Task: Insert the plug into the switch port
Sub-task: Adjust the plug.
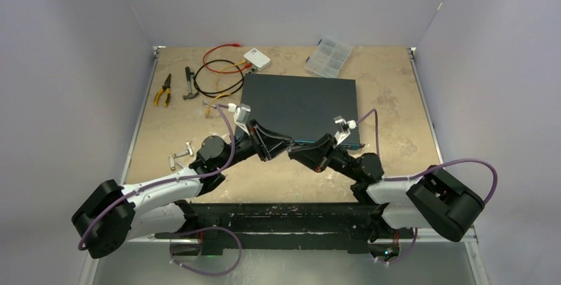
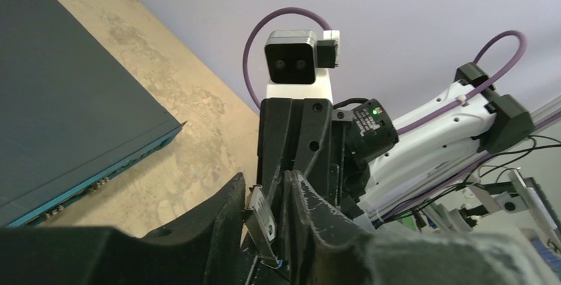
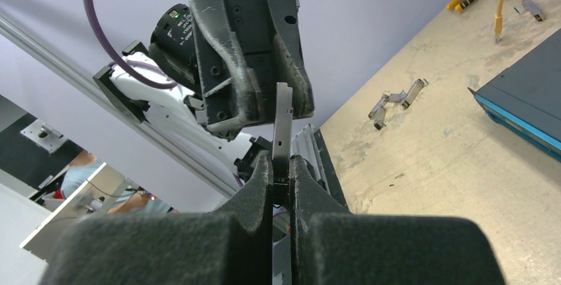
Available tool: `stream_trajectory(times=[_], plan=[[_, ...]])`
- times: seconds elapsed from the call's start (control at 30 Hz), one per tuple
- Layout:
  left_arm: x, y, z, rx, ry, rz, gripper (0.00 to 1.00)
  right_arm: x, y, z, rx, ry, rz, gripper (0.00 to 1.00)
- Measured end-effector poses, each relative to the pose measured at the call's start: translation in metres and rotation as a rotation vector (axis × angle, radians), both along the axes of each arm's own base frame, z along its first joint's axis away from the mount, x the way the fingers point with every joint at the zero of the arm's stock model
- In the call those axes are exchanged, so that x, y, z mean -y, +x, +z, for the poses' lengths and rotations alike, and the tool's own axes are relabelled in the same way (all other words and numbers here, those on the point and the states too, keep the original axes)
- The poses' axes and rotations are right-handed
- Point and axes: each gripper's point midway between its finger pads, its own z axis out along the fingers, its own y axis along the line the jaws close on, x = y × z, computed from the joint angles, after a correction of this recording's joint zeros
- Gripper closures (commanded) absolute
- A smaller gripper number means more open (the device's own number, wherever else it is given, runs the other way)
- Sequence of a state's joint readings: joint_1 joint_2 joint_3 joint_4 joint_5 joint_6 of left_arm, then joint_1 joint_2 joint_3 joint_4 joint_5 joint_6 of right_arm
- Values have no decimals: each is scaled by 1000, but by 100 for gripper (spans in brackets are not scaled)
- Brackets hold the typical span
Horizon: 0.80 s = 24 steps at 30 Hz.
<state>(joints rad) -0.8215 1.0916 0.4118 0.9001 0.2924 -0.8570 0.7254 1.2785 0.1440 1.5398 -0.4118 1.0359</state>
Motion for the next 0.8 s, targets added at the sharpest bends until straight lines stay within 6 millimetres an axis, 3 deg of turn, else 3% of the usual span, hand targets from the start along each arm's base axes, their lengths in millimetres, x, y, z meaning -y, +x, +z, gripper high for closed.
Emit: stream_trajectory(times=[0.07,0.13,0.3,0.37,0.63,0.8], plan=[[1,2,-4,-14,6,1,96,-1,0,-1,-3,-3,4,100],[1,3,-6,-28,7,4,100,-1,0,-2,-2,-4,5,100],[1,7,-6,-58,6,24,100,0,1,-1,33,-13,-16,66],[1,13,-7,-93,23,56,100,3,3,0,79,-27,-47,57],[-17,51,-4,-264,88,298,100,35,9,56,503,-24,-328,45],[-19,65,-11,-363,127,377,100,37,20,47,614,-157,-452,43]])
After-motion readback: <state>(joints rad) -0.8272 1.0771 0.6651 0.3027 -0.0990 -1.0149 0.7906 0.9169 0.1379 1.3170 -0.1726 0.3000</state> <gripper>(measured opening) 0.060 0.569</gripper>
